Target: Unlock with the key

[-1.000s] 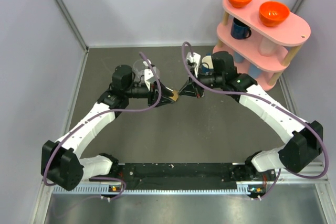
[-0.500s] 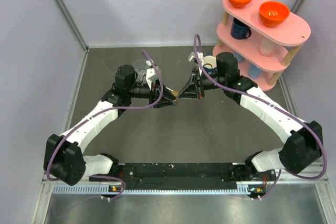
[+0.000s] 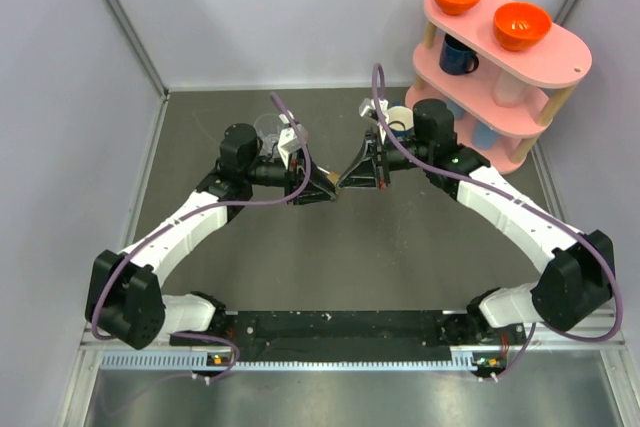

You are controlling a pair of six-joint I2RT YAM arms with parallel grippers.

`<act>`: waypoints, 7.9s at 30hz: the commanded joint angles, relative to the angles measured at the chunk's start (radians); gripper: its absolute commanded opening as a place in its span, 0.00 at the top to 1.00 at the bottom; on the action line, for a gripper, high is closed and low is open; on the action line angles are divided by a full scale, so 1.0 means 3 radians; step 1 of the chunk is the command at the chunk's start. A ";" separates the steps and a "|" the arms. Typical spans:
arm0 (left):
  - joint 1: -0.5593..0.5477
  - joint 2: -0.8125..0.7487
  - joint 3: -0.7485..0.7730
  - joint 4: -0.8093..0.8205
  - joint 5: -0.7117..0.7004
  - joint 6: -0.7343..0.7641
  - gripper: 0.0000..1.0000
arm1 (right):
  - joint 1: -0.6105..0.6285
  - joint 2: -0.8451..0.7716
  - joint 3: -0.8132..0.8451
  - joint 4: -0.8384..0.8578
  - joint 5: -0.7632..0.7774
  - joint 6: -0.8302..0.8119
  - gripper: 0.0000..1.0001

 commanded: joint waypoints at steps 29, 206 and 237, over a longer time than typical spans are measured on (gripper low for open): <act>-0.0039 -0.0016 -0.0059 0.0356 0.0068 -0.0228 1.00 | -0.0019 -0.0159 -0.0014 -0.0054 0.0218 -0.0352 1.00; -0.0244 -0.0047 0.0141 -0.0677 -0.0643 0.0830 1.00 | 0.0247 -0.0210 0.0176 -0.1006 0.1154 -0.1610 0.72; -0.0238 -0.0057 0.0151 -0.0672 -0.0602 0.0825 0.89 | 0.0226 -0.0323 0.0165 -0.1057 0.0949 -0.1743 1.00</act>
